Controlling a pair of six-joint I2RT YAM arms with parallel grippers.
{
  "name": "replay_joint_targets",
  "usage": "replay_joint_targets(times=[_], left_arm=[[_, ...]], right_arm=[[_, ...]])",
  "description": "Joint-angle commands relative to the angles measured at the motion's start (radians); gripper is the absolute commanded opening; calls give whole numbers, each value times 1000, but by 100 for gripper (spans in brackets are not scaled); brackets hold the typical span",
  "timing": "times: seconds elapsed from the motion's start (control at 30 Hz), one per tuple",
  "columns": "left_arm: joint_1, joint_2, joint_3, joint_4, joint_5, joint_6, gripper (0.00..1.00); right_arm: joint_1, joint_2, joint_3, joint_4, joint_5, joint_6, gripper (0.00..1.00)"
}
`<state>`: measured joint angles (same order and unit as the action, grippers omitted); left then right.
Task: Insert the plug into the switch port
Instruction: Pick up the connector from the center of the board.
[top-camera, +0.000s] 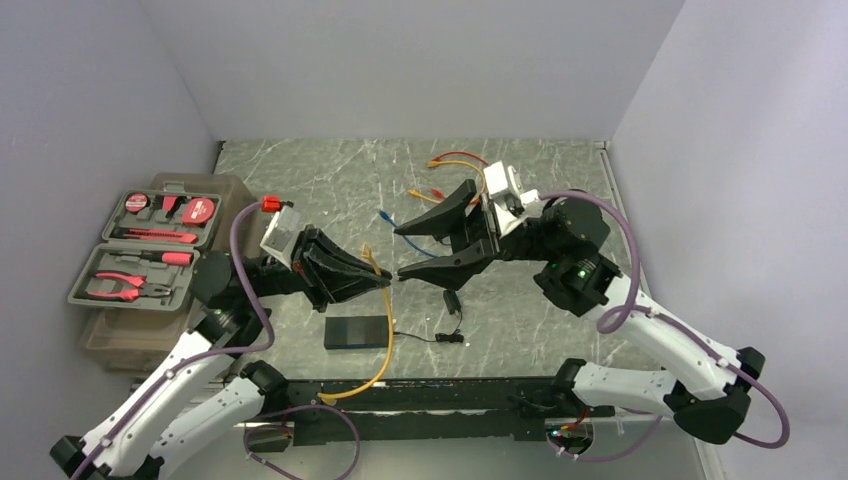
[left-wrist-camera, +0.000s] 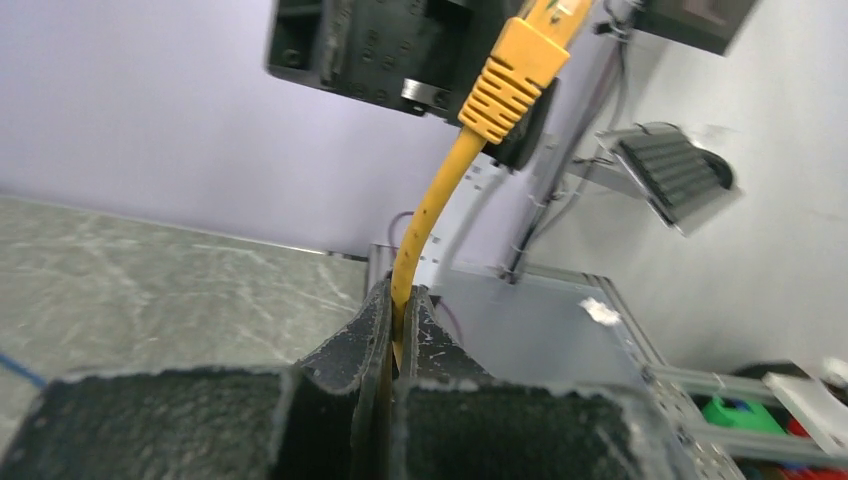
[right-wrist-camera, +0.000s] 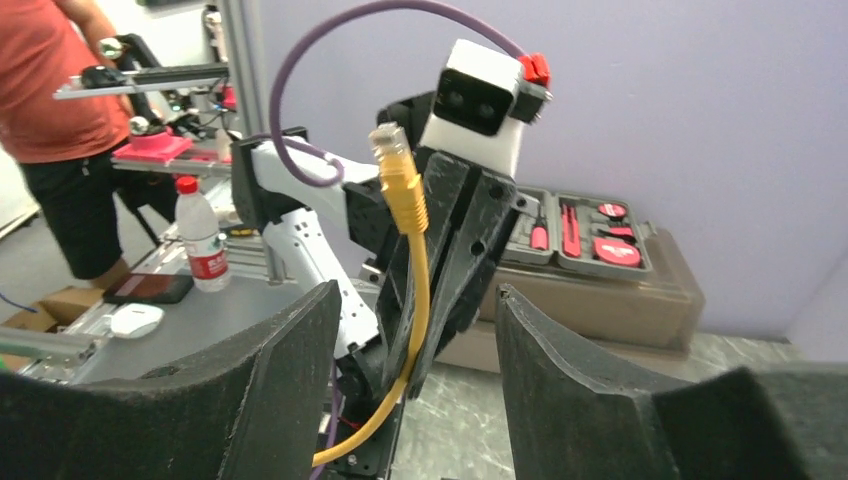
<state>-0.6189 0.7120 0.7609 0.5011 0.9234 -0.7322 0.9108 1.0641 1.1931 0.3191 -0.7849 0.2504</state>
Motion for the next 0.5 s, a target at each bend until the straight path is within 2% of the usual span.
replay_joint_targets(times=[0.0, 0.23, 0.47], left_arm=[[-15, -49, 81, -417, -265, 262, 0], [-36, -43, 121, -618, -549, 312, 0], [-44, -39, 125, -678, -713, 301, 0]], right_arm=[[0, -46, -23, -107, 142, -59, 60], [36, -18, -35, -71, 324, -58, 56], [132, 62, -23, -41, 576, -168, 55]])
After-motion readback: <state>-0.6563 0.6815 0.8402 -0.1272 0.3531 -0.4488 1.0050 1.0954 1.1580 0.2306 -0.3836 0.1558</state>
